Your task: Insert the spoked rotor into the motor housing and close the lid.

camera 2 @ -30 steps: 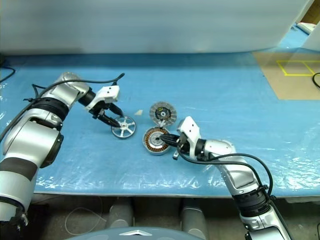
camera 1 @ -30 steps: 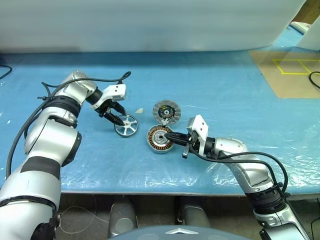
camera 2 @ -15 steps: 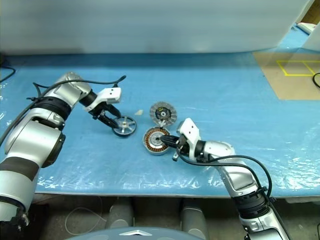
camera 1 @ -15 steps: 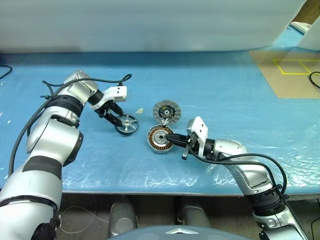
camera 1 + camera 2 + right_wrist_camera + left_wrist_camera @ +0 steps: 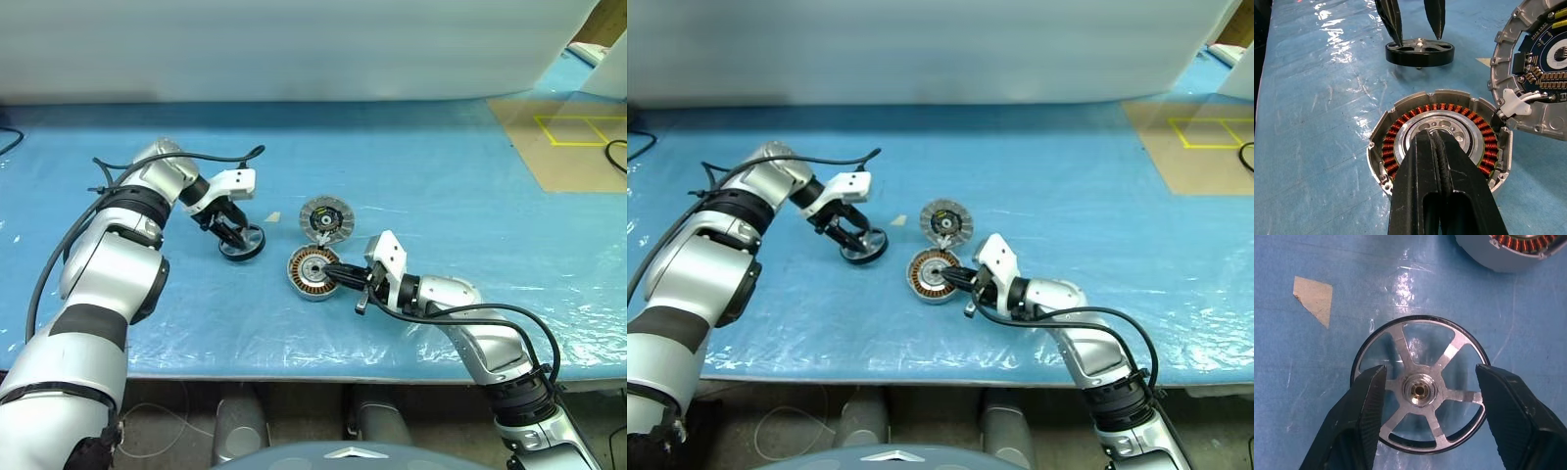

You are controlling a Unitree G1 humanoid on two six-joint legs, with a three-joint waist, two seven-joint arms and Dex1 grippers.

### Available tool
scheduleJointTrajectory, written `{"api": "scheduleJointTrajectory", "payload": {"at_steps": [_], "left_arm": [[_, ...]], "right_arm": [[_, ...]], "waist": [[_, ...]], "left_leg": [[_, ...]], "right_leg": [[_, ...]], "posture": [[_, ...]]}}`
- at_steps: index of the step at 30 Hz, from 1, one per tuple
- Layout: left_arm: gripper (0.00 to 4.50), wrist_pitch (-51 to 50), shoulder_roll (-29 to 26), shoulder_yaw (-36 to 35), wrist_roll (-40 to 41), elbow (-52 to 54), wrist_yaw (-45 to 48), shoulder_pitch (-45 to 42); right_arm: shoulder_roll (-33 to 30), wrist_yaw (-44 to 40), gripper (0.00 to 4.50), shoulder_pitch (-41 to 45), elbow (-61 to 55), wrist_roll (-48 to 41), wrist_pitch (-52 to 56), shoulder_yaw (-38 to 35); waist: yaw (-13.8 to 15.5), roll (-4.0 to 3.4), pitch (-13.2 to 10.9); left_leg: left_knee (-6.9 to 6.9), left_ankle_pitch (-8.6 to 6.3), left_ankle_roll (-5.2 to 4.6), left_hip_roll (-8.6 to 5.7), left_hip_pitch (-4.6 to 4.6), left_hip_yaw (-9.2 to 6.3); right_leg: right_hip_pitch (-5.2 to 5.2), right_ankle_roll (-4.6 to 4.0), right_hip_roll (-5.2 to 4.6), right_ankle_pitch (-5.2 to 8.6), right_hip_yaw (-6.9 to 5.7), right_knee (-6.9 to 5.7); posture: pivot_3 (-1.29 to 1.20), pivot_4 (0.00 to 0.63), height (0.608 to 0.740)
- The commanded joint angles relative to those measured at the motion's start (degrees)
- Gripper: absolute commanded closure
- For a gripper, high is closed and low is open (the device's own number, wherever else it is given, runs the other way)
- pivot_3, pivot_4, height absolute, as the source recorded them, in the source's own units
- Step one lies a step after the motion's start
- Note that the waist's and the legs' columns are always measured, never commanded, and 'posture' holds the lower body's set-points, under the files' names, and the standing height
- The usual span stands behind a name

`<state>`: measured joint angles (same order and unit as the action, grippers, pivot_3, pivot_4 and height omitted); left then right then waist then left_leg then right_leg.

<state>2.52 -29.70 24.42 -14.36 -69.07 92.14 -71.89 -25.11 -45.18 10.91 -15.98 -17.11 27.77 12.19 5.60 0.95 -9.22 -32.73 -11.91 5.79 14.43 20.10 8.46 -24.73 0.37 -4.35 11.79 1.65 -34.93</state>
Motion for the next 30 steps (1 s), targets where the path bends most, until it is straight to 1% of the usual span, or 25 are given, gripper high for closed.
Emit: {"api": "scheduleJointTrajectory", "payload": {"at_steps": [1, 9, 12, 18, 20, 25, 30], "left_arm": [[1.43, 4.67, -1.19, -1.56, 2.05, 0.61, 0.36, -1.46], [1.43, 2.04, -1.49, -1.76, -0.17, -0.64, -0.20, -2.68], [1.43, 6.80, -1.52, -2.56, 0.09, -0.28, -1.50, -1.78], [1.43, 21.02, -2.01, -4.91, 1.00, -0.93, -3.49, -0.94], [1.43, 24.02, -2.00, -5.82, 1.39, -1.36, -3.12, -0.99], [1.43, 32.19, -3.61, -5.30, -0.69, -2.72, -4.35, -0.75], [1.43, 37.65, -5.24, -5.41, -0.73, -3.53, -2.74, -0.36]], "right_arm": [[0.08, -0.11, 4.50, -0.01, -0.72, -0.17, -1.04, 0.02], [0.38, -0.15, 4.50, 0.20, -0.34, 0.25, -1.27, 0.52], [0.42, -0.13, 4.50, 0.07, -0.33, 0.41, -1.35, 0.66], [0.30, -0.03, 4.50, -0.47, -0.63, 0.42, -1.32, 0.60], [0.29, -0.01, 4.50, -0.55, -0.68, 0.46, -1.33, 0.62], [0.33, 0.01, 4.50, -0.43, -0.58, 0.49, -1.46, 0.65], [0.13, 0.02, 4.50, -0.94, -1.54, 0.20, -1.05, 0.63]], "waist": [[0.03, 0.00, 0.00], [0.01, 0.00, 0.00], [0.02, 0.00, 0.00], [0.03, 0.00, 0.00], [0.03, 0.00, 0.00], [-0.01, 0.00, 0.00], [0.09, 0.00, 0.00]], "left_leg": [[0.00, 0.00, 0.00, 0.00, 0.00, 0.00], [0.00, 0.00, 0.00, 0.00, -0.01, 0.00], [0.00, 0.00, 0.00, 0.00, -0.01, 0.00], [0.01, 0.00, 0.00, 0.00, 0.01, 0.00], [0.01, 0.00, 0.00, 0.00, 0.00, 0.00], [0.00, 0.00, 0.00, 0.01, -0.02, 0.00], [0.00, 0.00, 0.00, 0.01, -0.02, 0.00]], "right_leg": [[0.00, 0.00, 0.00, 0.00, 0.00, 0.00], [0.00, 0.01, 0.00, 0.00, 0.00, 0.00], [0.00, 0.00, 0.00, 0.00, 0.00, 0.00], [0.00, 0.02, 0.00, -0.01, 0.00, 0.01], [0.00, 0.02, 0.00, -0.01, -0.01, 0.01], [0.00, 0.02, 0.00, -0.01, 0.00, -0.01], [0.00, 0.02, 0.00, -0.01, -0.01, 0.00]], "posture": [[0.00, 0.150, 0.740], [0.00, 0.150, 0.740], [0.00, 0.150, 0.740], [0.00, 0.150, 0.740], [0.00, 0.150, 0.740], [0.00, 0.150, 0.740], [0.00, 0.150, 0.740]]}}
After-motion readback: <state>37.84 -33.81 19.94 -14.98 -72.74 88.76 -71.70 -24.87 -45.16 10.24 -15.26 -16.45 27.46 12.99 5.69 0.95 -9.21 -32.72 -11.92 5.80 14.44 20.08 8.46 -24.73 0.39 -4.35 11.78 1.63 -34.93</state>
